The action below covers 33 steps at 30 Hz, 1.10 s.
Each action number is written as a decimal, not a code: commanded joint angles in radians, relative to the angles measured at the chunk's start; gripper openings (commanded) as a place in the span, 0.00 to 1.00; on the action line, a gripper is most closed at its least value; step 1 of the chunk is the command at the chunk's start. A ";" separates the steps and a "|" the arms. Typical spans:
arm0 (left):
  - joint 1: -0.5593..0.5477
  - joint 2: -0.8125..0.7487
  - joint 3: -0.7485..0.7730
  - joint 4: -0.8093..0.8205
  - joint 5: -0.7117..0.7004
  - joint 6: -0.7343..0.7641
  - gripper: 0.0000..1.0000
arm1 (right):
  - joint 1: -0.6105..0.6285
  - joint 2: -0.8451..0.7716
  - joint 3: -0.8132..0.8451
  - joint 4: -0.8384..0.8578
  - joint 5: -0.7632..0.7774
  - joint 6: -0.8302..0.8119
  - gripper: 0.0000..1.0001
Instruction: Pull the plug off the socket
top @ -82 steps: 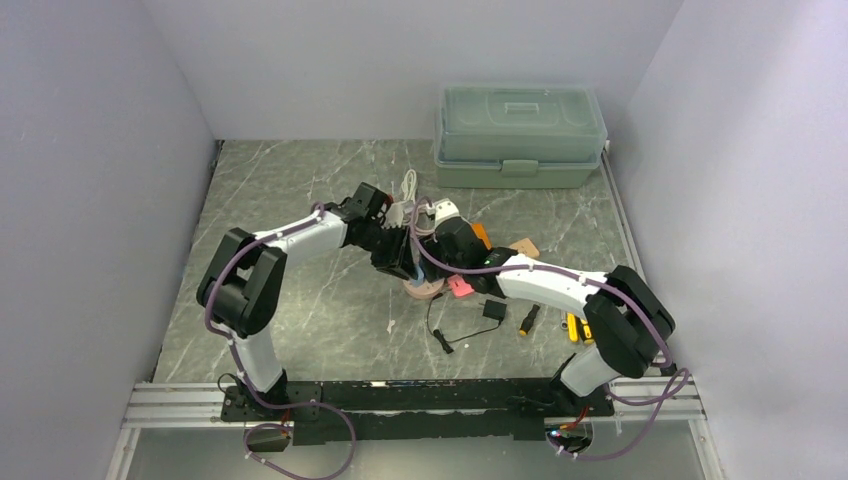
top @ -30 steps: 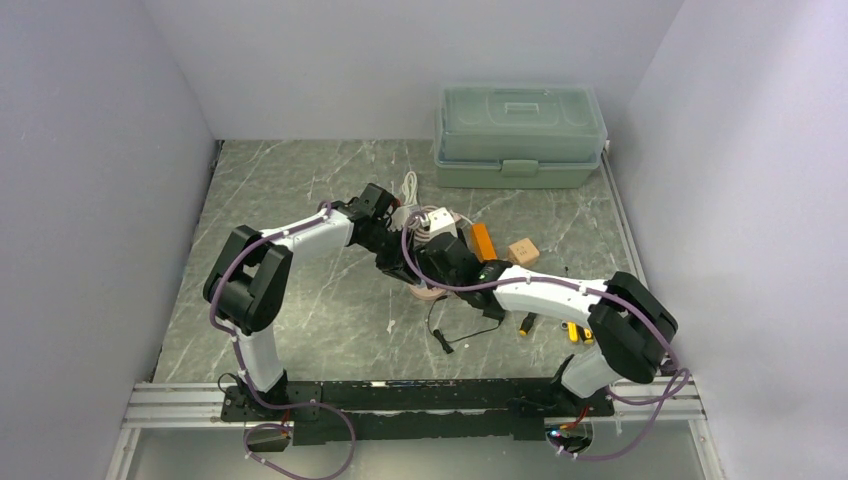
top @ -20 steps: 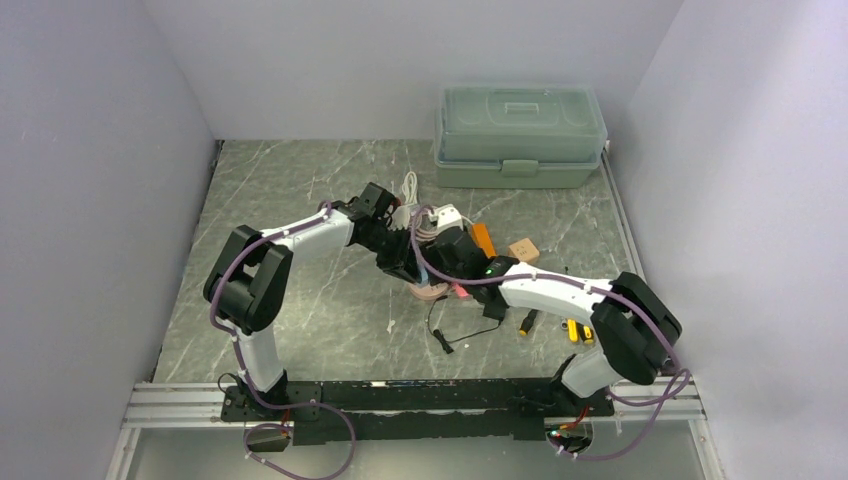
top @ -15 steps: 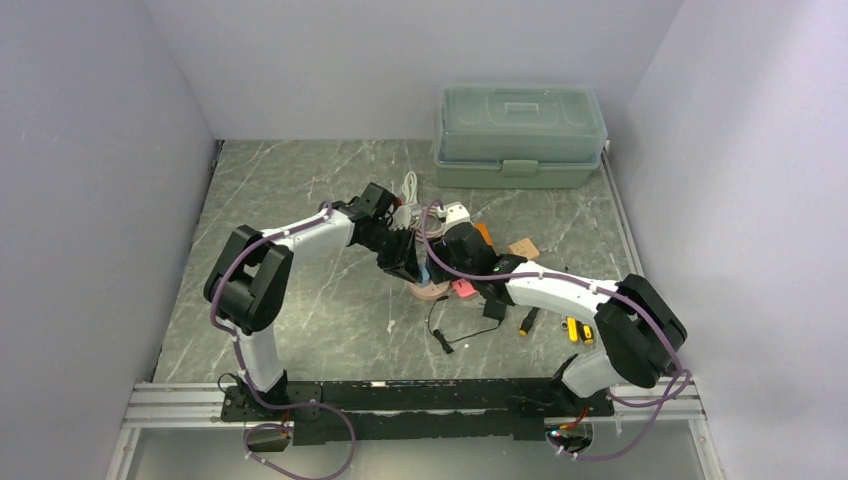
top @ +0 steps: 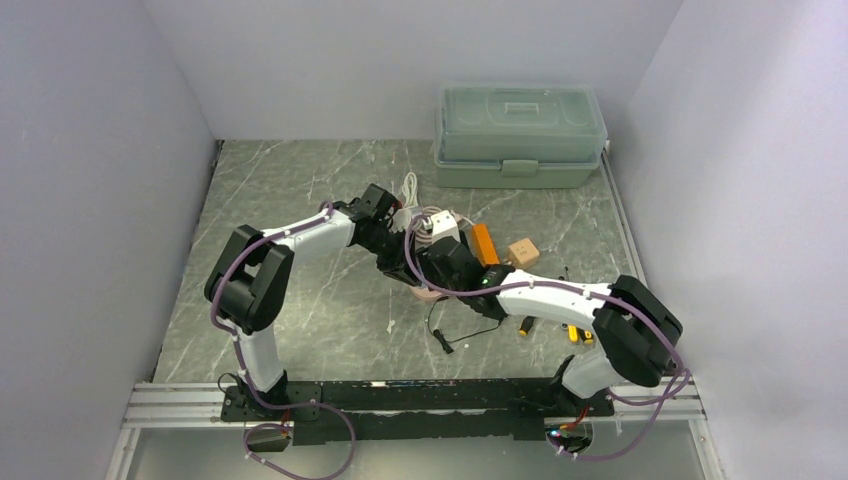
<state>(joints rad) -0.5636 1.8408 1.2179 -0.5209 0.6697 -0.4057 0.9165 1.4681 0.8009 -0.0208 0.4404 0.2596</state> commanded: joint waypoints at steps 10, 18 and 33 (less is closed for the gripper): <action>-0.018 0.092 -0.045 -0.048 -0.214 0.064 0.25 | -0.084 -0.067 -0.021 0.109 -0.267 0.076 0.00; -0.019 0.093 -0.044 -0.051 -0.217 0.064 0.25 | -0.060 -0.045 -0.004 0.083 -0.194 0.042 0.00; -0.019 0.090 -0.042 -0.053 -0.225 0.064 0.24 | 0.102 0.027 0.079 0.002 0.120 0.006 0.00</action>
<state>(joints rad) -0.5613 1.8431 1.2228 -0.5583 0.6792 -0.4053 0.9909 1.4963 0.8391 -0.0608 0.5644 0.2398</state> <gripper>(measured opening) 0.252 0.636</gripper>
